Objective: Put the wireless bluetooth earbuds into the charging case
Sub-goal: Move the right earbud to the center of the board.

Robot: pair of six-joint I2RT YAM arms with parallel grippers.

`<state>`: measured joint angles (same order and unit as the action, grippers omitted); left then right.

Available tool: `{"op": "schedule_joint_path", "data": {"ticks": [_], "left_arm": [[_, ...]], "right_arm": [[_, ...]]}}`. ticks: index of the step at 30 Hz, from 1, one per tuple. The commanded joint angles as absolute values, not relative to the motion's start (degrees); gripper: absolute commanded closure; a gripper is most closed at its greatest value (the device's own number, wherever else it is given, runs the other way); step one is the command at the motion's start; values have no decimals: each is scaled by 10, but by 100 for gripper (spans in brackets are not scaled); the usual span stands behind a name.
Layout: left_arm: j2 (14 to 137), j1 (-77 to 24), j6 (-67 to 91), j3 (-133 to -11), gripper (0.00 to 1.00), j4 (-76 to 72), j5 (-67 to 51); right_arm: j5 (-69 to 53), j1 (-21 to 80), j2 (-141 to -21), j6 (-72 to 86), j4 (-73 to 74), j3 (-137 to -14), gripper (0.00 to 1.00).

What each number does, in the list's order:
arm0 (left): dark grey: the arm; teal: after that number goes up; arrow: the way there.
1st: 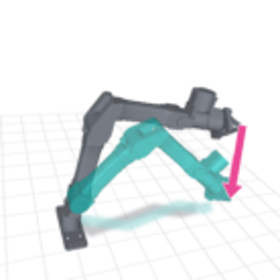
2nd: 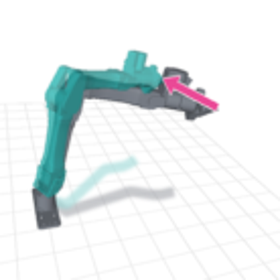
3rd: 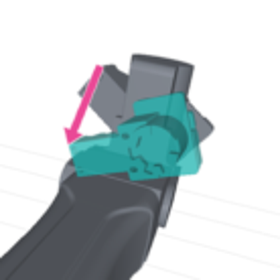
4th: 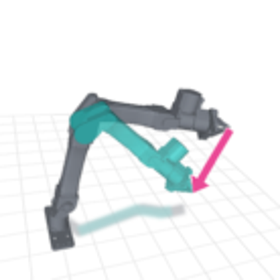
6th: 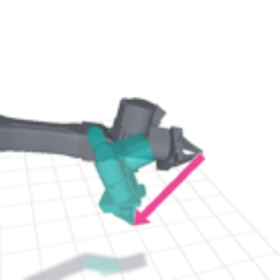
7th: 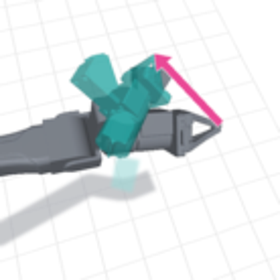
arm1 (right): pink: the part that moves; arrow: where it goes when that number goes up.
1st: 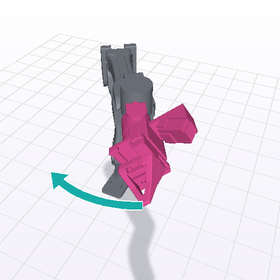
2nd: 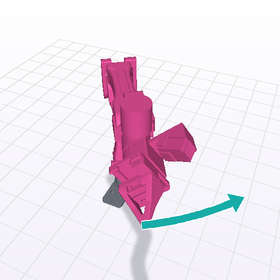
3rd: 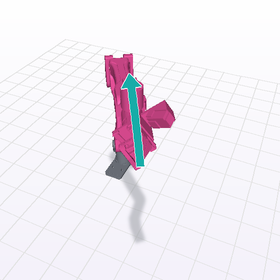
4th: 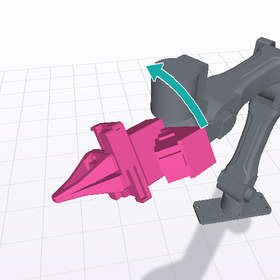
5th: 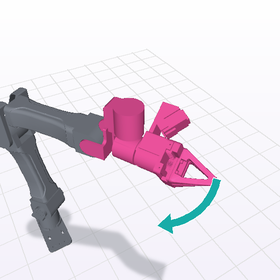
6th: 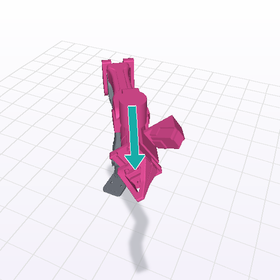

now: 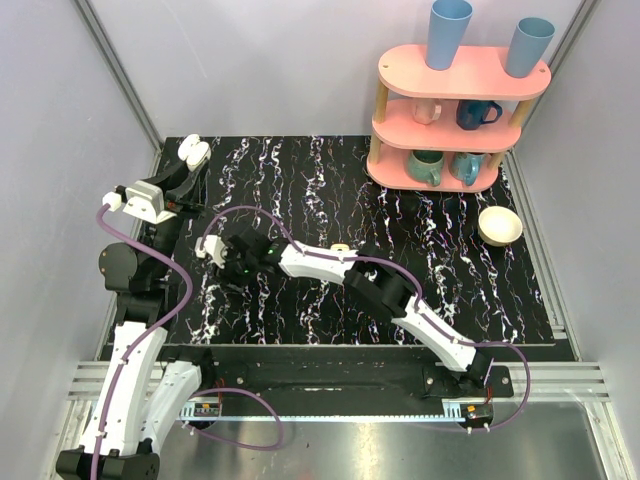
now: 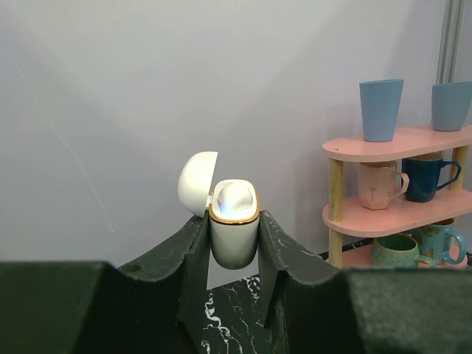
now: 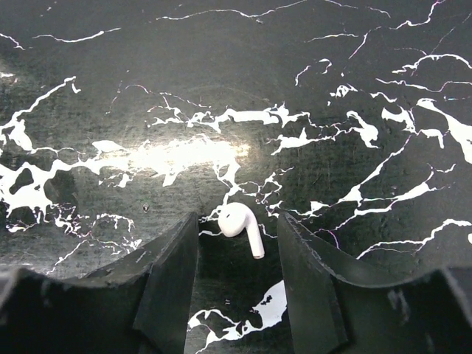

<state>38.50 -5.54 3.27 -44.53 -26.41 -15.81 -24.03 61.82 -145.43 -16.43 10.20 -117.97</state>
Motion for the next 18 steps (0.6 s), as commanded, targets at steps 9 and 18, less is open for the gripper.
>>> {"op": "schedule_joint_path", "data": {"ticks": [9,18], "left_arm": [[382,-52,36,-454,100,-287,-150],[384,-53,36,-454,100,-287,-152]], "right_arm": [[-204,625,-1477,-187,124,-1195,55],[-209,625,-1485,-178,125,-1213,47]]}}
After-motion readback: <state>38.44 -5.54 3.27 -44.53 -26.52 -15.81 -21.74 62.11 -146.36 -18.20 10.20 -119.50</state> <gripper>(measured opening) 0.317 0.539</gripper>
